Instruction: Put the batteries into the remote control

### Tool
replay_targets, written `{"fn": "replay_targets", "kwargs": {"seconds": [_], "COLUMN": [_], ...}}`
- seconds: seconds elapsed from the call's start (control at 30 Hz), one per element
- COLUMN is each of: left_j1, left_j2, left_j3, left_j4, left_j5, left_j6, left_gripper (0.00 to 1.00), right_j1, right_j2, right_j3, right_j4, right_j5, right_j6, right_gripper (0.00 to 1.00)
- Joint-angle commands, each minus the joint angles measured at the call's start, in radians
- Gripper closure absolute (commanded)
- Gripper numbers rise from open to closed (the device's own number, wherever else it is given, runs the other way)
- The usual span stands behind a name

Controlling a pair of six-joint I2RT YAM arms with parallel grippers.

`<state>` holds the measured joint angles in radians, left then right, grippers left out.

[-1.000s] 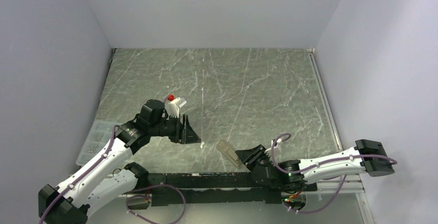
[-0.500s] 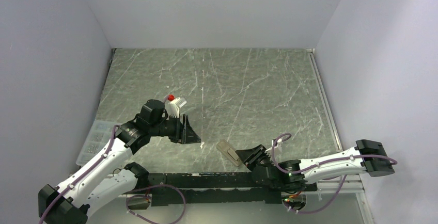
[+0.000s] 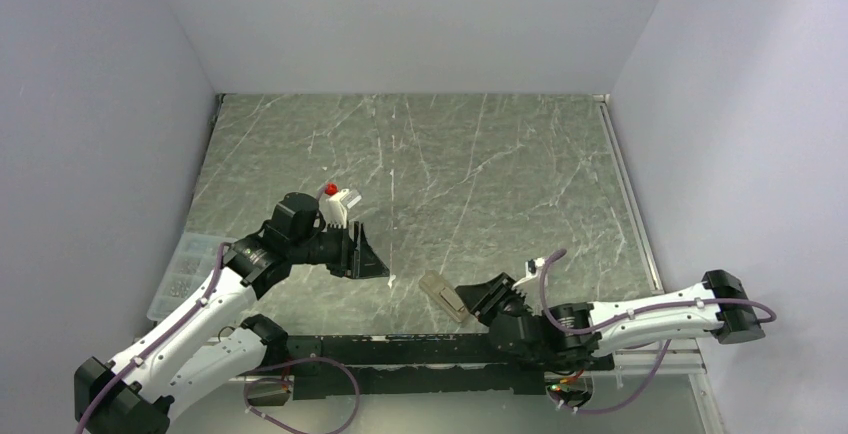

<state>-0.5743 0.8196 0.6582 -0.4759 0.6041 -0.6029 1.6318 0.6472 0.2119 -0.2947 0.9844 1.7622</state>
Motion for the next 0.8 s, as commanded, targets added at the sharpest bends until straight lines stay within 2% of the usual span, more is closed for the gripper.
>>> {"fn": "replay_targets", "kwargs": {"seconds": [0.0,0.2,0.43,0.53,0.67,0.77], "left_j1": [0.006,0.005,0.005,0.005,0.005,0.005], "left_j2": [0.003,0.058,0.149,0.205,0.275,0.307], "left_j3": [0.011,0.027,0.041,0.052,0.071,0.081], "left_j4": [0.019,0.013,0.058,0.086,0.120,0.136], "left_j5": [-0.009,-0.040,-0.045,-0.044,-0.037,-0.036], "left_j6": [0.016,0.023,0.014,0.010,-0.003,-0.015], "left_gripper": [0.41,0.37,0.32,0.31,0.32,0.32], "right_j1": [0.005,0.005,-0.003,-0.050,-0.214,-0.273], "right_j2": [-0.016,0.048,0.170,0.181,0.213,0.249], "right_j3": [0.106,0.242,0.391,0.412,0.424,0.443], "right_j4": [-0.206,-0.442,-0.588,-0.553,-0.422,-0.373], "right_j5": [-0.008,-0.065,-0.124,-0.201,-0.392,-0.477], "right_j6": [-0.094,-0.139,-0.297,-0.460,-0.749,-0.887], "right_gripper": [0.66,0.66,0.71,0.71,0.70,0.66]}}
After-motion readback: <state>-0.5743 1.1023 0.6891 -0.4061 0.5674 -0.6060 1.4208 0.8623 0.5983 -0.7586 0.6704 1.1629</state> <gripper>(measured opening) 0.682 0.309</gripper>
